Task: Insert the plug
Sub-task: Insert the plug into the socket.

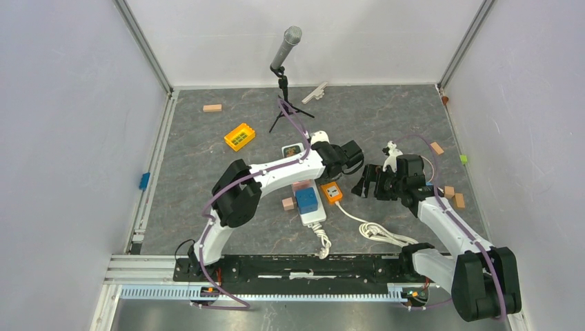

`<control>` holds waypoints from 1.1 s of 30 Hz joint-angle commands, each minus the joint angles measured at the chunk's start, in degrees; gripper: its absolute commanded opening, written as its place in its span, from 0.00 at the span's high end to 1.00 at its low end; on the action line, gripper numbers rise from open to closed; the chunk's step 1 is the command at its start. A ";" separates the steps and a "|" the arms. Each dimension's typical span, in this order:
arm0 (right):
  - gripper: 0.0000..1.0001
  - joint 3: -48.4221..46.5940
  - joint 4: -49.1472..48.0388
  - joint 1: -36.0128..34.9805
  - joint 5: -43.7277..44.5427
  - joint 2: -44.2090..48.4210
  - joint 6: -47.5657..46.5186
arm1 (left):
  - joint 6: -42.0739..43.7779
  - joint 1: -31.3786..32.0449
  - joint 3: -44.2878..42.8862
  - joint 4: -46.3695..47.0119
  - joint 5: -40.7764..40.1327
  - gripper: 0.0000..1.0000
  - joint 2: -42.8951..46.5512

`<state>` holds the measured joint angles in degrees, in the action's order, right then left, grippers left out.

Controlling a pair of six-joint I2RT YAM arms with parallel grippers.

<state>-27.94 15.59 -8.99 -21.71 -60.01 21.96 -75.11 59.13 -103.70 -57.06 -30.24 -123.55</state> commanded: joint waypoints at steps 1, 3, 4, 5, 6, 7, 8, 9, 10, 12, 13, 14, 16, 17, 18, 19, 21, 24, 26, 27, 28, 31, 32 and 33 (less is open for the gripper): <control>0.02 -2.82 0.19 0.48 1.34 0.09 -1.51 | -1.32 0.71 6.84 5.63 7.91 0.98 -8.33; 0.02 -2.82 0.16 0.59 1.46 0.00 -1.52 | -1.49 0.52 7.53 6.23 8.28 0.98 -8.82; 0.02 -2.82 0.15 0.59 1.49 -0.07 -1.57 | -1.49 0.45 7.54 6.20 8.54 0.98 -9.17; 0.02 -2.86 0.22 0.69 1.49 -0.03 -1.57 | -1.46 0.34 7.51 6.36 8.84 0.98 -9.48; 0.02 -2.95 0.24 0.64 1.50 -0.03 -1.57 | -1.51 0.27 7.46 6.70 9.09 0.98 -9.79; 0.02 -2.99 0.28 0.71 1.48 -0.07 -1.66 | -1.23 0.11 7.41 7.16 9.57 0.98 -10.15; 0.02 -3.08 0.29 0.75 1.48 -0.05 -1.68 | -1.05 -0.04 7.19 7.31 10.22 0.98 -10.61; 0.02 -3.24 0.43 0.74 1.55 -0.11 -1.78 | -0.77 -0.18 6.78 7.30 10.52 0.98 -10.95; 0.02 -3.35 0.43 0.74 1.52 -0.22 -1.74 | -0.60 -0.36 6.41 7.35 10.83 0.98 -11.42; 0.02 -3.61 0.57 0.86 1.60 -0.42 -1.89 | 0.04 -0.71 5.75 7.34 11.59 0.98 -12.26; 0.02 -3.69 0.55 0.83 1.52 -0.54 -1.83 | 0.32 -1.00 5.62 7.43 12.20 0.98 -12.54; 0.02 -3.90 0.62 0.87 1.56 -0.68 -1.97 | 0.42 -1.27 5.66 7.48 12.55 0.98 -12.80; 0.02 -3.87 0.43 0.91 1.58 -0.77 -1.84 | 0.88 -1.64 6.24 8.25 13.18 0.98 -13.16; 0.02 -3.94 0.42 0.97 1.46 -0.95 -1.85 | 1.12 -1.87 6.53 8.72 13.89 0.98 -13.56; 0.02 -3.96 0.40 0.87 1.50 -1.05 -1.91 | 1.36 -1.92 6.71 9.32 14.55 0.98 -13.93; 0.02 -3.97 0.27 0.97 1.38 -1.20 -1.89 | 1.63 -2.09 7.14 10.07 15.86 0.98 -14.44; 0.02 -4.15 0.35 1.00 1.19 -1.57 -1.93 | 1.54 -2.27 8.33 11.63 17.13 0.98 -14.96; 0.02 -4.47 0.38 1.02 1.13 -1.87 -2.08 | 1.58 -2.53 9.54 12.94 17.78 0.98 -15.41; 0.02 -4.62 0.38 1.08 1.06 -1.98 -2.11 | 1.84 -2.53 9.72 12.94 17.64 0.98 -15.99; 0.02 -4.72 0.34 1.11 0.93 -2.04 -2.16 | 1.83 -2.52 9.74 13.00 17.75 0.98 -16.45; 0.02 -4.75 0.34 1.11 0.86 -2.17 -2.11 | 2.03 -2.46 9.75 12.94 18.07 0.98 -16.92; 0.02 -5.14 0.47 1.20 0.62 -2.33 -2.19 | 2.32 -2.45 10.55 13.33 18.50 0.98 -17.54; 0.02 -5.18 0.49 1.24 0.58 -2.35 -2.23 | 2.34 -2.36 10.98 13.45 18.29 0.98 -17.56; 0.02 -5.20 0.63 1.28 0.55 -2.28 -2.33 | 2.32 -2.28 11.88 13.97 18.09 0.98 -17.43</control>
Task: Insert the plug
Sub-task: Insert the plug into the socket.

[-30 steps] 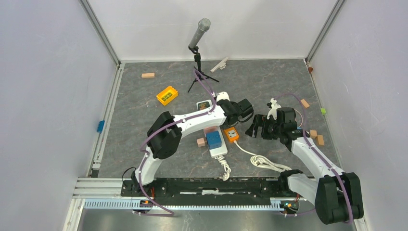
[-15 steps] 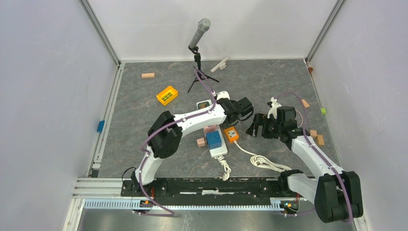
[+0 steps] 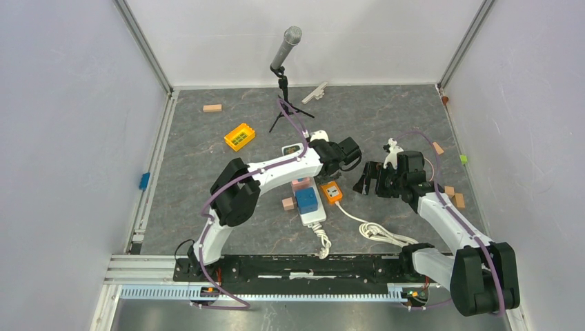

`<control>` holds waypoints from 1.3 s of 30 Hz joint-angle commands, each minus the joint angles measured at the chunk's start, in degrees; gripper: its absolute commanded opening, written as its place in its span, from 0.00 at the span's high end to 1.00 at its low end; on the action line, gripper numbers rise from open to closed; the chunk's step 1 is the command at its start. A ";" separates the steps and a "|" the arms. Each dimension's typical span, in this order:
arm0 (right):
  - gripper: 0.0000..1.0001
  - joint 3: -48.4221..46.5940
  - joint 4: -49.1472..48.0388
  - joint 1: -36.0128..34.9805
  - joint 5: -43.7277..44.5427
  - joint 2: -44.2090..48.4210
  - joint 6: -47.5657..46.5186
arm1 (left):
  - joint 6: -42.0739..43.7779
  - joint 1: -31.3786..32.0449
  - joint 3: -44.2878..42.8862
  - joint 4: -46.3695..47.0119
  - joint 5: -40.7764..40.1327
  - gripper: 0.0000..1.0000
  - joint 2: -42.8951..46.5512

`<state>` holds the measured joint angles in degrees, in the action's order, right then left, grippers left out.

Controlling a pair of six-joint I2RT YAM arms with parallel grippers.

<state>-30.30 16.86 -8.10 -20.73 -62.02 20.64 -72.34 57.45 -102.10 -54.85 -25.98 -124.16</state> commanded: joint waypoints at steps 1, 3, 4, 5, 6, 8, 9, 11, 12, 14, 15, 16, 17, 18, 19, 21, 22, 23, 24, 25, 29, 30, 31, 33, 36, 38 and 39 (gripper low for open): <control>0.02 -2.84 -0.65 0.42 -0.29 -0.13 -1.09 | -0.60 -0.37 11.50 12.60 13.84 0.98 -16.37; 0.02 -2.66 -0.72 0.50 -0.12 0.14 -1.11 | -1.08 0.30 13.31 14.01 13.35 0.98 -15.71; 0.02 -2.65 -0.74 0.47 0.02 0.30 -1.11 | -1.23 0.70 13.60 14.11 13.07 0.98 -15.55; 0.02 -2.65 -0.76 0.55 0.11 0.39 -1.09 | -1.38 1.17 13.75 14.10 12.72 0.98 -15.51; 0.02 -2.61 -0.85 0.54 0.16 0.49 -1.05 | -1.45 1.42 13.69 14.12 12.68 0.98 -15.64; 0.02 -2.65 -1.01 0.65 0.17 0.54 -0.84 | -1.62 1.56 13.51 14.11 13.41 0.98 -16.41; 0.02 -2.74 -0.91 0.69 0.11 0.54 -0.83 | -1.83 1.54 13.69 14.41 14.12 0.98 -16.98; 0.02 -2.96 -0.92 0.67 0.16 0.42 -0.82 | -2.32 1.24 14.51 15.59 15.67 0.98 -17.64; 0.02 -3.00 -0.79 0.74 0.18 0.38 -0.91 | -2.42 0.90 14.92 16.09 16.08 0.98 -17.71; 0.02 -3.25 -0.70 0.93 0.30 0.16 -1.07 | -2.31 -0.06 15.88 17.21 16.27 0.98 -17.37; 0.02 -3.40 -0.69 0.98 0.32 -0.03 -1.16 | -2.05 -0.37 16.41 17.80 16.26 0.98 -17.16; 0.02 -3.44 -0.65 1.07 0.30 -0.24 -1.17 | -1.76 -0.73 16.66 18.10 16.51 0.98 -17.01; 0.02 -3.52 -0.68 1.15 0.25 -0.44 -1.15 | -1.51 -1.01 16.59 18.16 16.70 0.98 -17.10; 0.02 -3.68 -0.71 1.25 0.21 -0.66 -1.18 | -1.19 -1.07 16.37 18.12 16.98 0.98 -17.33; 0.02 -3.84 -0.73 1.34 0.20 -0.73 -1.22 | -0.94 -1.11 16.09 18.11 17.17 0.98 -17.56; 0.02 -4.43 -0.74 1.64 0.37 -1.09 -1.14 | 0.12 -1.07 15.24 17.94 17.31 0.98 -17.79; 0.02 -4.73 -0.62 1.77 0.70 -1.25 -1.20 | 0.49 -1.11 14.89 17.72 17.12 0.98 -17.72; 0.02 -5.22 -0.50 1.92 1.12 -1.39 -1.33 | 1.05 -1.05 14.39 17.15 16.78 0.98 -17.59; 0.02 -5.68 -0.27 2.12 1.70 -1.63 -1.37 | 1.72 -1.05 13.90 16.66 16.25 0.98 -17.29; 0.02 -6.30 0.02 2.27 2.55 -1.76 -1.57 | 2.34 -1.05 13.28 15.96 15.59 0.98 -16.97; 0.02 -9.19 1.81 2.72 6.60 -2.89 -2.47 | 4.04 -1.03 11.95 13.18 12.47 0.98 -15.02; 0.02 -9.73 2.02 2.82 7.04 -3.09 -2.70 | 4.39 -1.03 11.53 12.12 11.70 0.98 -14.78; 0.02 -10.24 2.11 2.96 7.45 -3.27 -2.80 | 4.89 -1.03 10.95 11.26 10.89 0.97 -14.56; 0.02 -10.92 2.14 3.25 7.57 -3.59 -2.98 | 5.88 -1.03 10.18 9.76 9.77 0.90 -13.98; 0.02 -11.66 2.53 3.76 7.77 -4.27 -3.30 | 7.43 -1.03 9.09 8.36 8.21 0.73 -12.53; 0.02 -11.94 2.76 4.27 7.80 -4.58 -3.70 | 8.80 -1.03 8.43 7.79 7.61 0.66 -11.35; 0.02 -12.00 2.80 4.52 7.94 -4.67 -3.84 | 9.33 -1.03 7.96 7.32 7.31 0.57 -10.73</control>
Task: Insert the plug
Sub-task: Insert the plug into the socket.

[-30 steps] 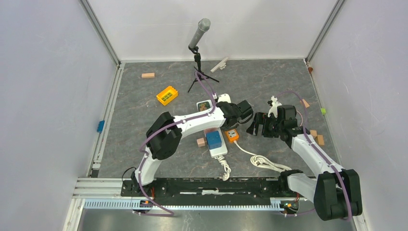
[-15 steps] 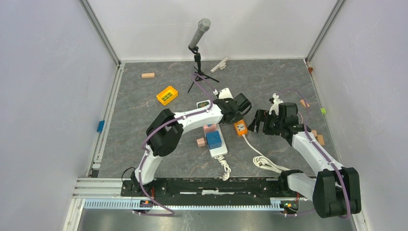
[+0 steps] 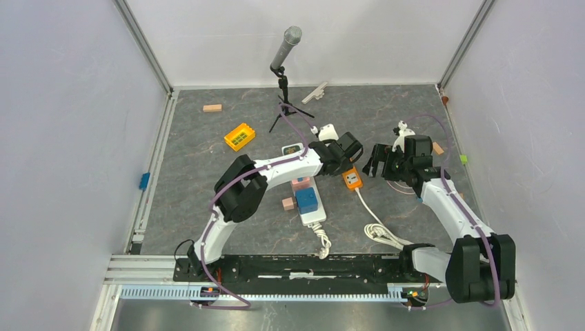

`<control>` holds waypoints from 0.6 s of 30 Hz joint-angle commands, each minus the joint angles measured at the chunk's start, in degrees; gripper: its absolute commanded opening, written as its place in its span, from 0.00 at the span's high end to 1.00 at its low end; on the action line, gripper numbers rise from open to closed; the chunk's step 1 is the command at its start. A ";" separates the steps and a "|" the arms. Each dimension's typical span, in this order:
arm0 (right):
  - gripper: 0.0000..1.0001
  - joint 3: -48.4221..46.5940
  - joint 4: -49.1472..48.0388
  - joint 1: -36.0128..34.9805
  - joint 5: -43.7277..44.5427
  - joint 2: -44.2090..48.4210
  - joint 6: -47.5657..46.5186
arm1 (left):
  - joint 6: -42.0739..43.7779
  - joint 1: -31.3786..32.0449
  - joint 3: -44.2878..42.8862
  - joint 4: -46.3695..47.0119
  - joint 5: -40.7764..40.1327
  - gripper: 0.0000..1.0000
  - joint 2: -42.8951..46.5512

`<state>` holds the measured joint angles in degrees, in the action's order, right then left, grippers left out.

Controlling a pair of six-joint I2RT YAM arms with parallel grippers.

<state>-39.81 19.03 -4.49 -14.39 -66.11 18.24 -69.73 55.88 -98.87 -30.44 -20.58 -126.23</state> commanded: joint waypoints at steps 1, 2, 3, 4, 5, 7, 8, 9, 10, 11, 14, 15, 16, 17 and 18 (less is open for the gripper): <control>0.02 -2.55 0.72 1.20 1.97 -0.60 -1.58 | 7.14 0.55 4.37 -17.74 1.54 0.51 -8.09; 0.02 -2.63 0.68 1.46 2.49 -0.76 -1.76 | 7.84 0.55 3.86 -18.16 1.24 0.45 -7.62; 0.02 -2.77 0.79 1.76 3.11 -0.86 -1.93 | 8.25 0.50 3.40 -18.80 0.72 0.39 -7.00; 0.02 -3.03 1.08 2.11 4.10 -1.16 -2.03 | 8.66 0.55 3.05 -18.98 0.48 0.32 -6.31; 0.02 -3.27 1.28 2.48 4.99 -1.44 -2.19 | 9.13 0.50 2.86 -19.00 0.29 0.27 -5.56; 0.02 -4.10 2.14 3.13 8.43 -2.42 -2.13 | 9.90 0.54 2.20 -18.88 0.05 0.18 -4.01; 0.02 -4.55 2.53 3.48 9.93 -2.74 -1.92 | 10.66 0.55 1.85 -18.76 0.01 0.14 -3.15; 0.02 -4.91 2.76 3.92 11.35 -3.16 -1.81 | 11.64 0.55 1.28 -18.37 0.08 0.13 -2.42; 0.02 -5.29 3.01 4.14 12.61 -3.47 -1.71 | 12.62 0.55 0.70 -18.11 0.17 0.09 -1.58; 0.02 -5.68 3.13 4.14 13.90 -3.71 -1.60 | 13.52 0.55 0.09 -18.00 0.31 0.07 -0.73; 0.02 -6.79 3.54 6.62 18.79 -4.36 -1.24 | 16.76 0.55 -0.97 -16.11 1.48 0.01 2.34; 0.02 -7.07 3.60 6.96 20.26 -4.51 -1.14 | 17.74 0.53 -0.95 -15.23 2.20 0.00 3.41; 0.02 -7.33 3.44 7.25 22.13 -4.87 -1.18 | 19.06 0.55 -0.65 -13.77 3.00 0.00 4.78; 0.02 -7.59 3.33 7.45 23.48 -5.26 -1.14 | 20.31 0.54 -0.11 -12.08 4.42 0.00 6.01; 0.02 -8.01 3.40 7.72 24.31 -5.96 -1.17 | 21.50 0.45 0.59 -10.11 5.72 0.00 7.40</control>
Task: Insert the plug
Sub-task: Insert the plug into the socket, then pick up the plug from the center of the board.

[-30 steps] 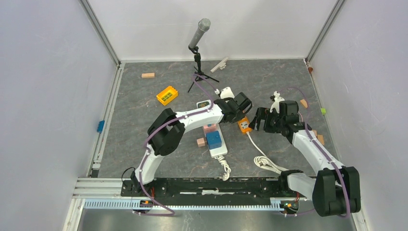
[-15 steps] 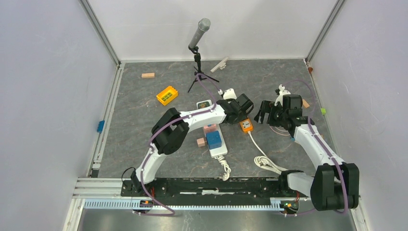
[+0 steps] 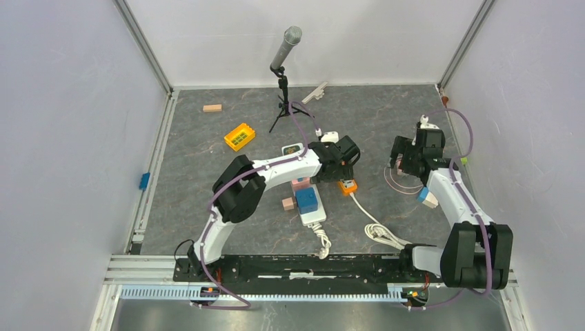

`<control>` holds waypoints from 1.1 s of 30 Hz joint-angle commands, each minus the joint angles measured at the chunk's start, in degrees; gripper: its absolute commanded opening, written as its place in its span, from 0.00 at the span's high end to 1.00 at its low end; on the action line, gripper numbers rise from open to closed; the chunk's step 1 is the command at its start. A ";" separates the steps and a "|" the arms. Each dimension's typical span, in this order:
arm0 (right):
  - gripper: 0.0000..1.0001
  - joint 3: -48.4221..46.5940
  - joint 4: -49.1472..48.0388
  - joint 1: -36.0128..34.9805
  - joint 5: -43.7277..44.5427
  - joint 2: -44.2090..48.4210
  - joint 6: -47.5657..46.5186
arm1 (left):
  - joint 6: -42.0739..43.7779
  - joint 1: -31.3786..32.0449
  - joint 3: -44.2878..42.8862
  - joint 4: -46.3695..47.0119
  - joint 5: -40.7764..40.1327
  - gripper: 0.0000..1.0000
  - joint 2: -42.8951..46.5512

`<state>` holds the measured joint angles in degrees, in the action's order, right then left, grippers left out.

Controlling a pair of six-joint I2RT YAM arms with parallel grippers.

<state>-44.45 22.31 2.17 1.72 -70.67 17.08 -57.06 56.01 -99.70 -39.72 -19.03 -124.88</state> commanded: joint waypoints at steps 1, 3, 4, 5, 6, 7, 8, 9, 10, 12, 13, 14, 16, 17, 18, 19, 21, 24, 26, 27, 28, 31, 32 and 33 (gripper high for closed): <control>0.02 -3.72 -0.04 1.31 8.45 -2.32 -0.01 | 9.62 0.32 2.14 0.87 5.65 0.00 7.29; 0.02 -4.80 0.06 1.60 8.90 -4.68 -0.20 | 12.05 0.19 4.75 5.96 9.20 0.00 10.30; 0.02 -5.30 0.04 1.76 9.15 -6.11 -0.30 | 12.84 0.13 6.29 8.04 10.87 0.00 11.95; 0.02 -5.77 0.01 1.95 9.34 -7.39 -0.31 | 13.23 0.08 7.68 10.65 12.45 0.00 13.37; 0.02 -6.04 -0.44 2.20 9.40 -8.77 -0.45 | 13.75 -0.05 9.34 13.12 13.88 0.00 14.87; 0.02 -6.14 -0.83 2.57 9.47 -10.15 -0.53 | 13.85 -0.23 10.67 15.04 15.52 0.00 16.14; 0.04 -6.24 -1.35 3.18 8.89 -11.21 -0.44 | 13.86 -0.48 12.22 17.29 16.77 0.00 17.51; 0.07 -6.27 -1.86 3.72 8.14 -12.30 -0.58 | 13.66 -0.76 13.69 19.20 18.22 0.00 18.82; 0.10 -6.18 -2.44 3.93 7.98 -13.09 -0.54 | 13.36 -1.20 14.91 20.70 19.50 0.00 19.82; 0.17 -6.18 -3.20 4.15 7.35 -14.51 -0.79 | 12.45 -2.02 17.73 23.95 22.53 0.00 22.27; 0.19 -5.86 -3.76 4.15 7.36 -15.00 -0.90 | 12.01 -2.49 18.75 25.27 23.78 0.00 23.13; 0.20 -5.60 -4.32 4.15 7.46 -15.44 -1.16 | 11.64 -2.97 19.83 26.62 24.78 0.00 24.11; 0.21 -5.54 -4.82 4.15 7.65 -16.67 -1.61 | 11.28 -3.65 21.36 28.26 26.25 0.00 25.52; 0.23 -5.52 -4.97 4.16 7.72 -17.29 -1.71 | 11.15 -3.96 21.79 28.64 26.45 0.00 26.21; 0.26 -5.34 -5.65 4.18 7.33 -17.75 -2.06 | 11.26 -4.29 22.05 28.84 26.99 0.00 26.64; 0.28 -5.14 -6.24 4.15 6.77 -18.35 -2.69 | 11.34 -4.53 22.30 29.12 27.82 0.00 27.08; 0.28 -5.19 -6.67 4.22 6.96 -19.38 -3.59 | 11.14 -5.15 22.66 29.27 28.87 0.00 27.76; 0.28 -5.34 -6.99 4.24 8.04 -20.62 -4.21 | 10.70 -5.85 23.87 30.19 29.80 0.00 28.87; 0.29 -5.13 -7.54 4.24 8.13 -21.16 -4.22 | 10.51 -6.18 24.41 30.86 30.41 0.00 29.49; 0.32 -5.09 -7.67 4.24 8.09 -21.49 -4.22 | 10.47 -6.28 24.61 31.02 30.66 0.00 29.73; 0.35 -4.95 -8.15 4.24 7.60 -21.77 -4.41 | 10.40 -6.35 24.68 30.98 30.74 0.00 29.85; 0.49 -4.69 -8.89 4.24 5.26 -22.19 -5.44 | 9.43 -6.82 24.75 29.43 30.34 0.02 30.64; 0.55 -4.65 -8.83 4.24 4.76 -22.22 -5.75 | 8.52 -7.17 24.82 28.14 29.36 0.02 30.97; 0.64 -4.53 -8.91 4.24 4.15 -22.00 -6.07 | 7.99 -7.59 24.94 27.32 28.80 0.02 31.34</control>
<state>-48.64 15.73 6.28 7.84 -92.33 12.71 -46.85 49.52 -74.91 -11.90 9.78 -97.19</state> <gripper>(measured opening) 0.497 0.983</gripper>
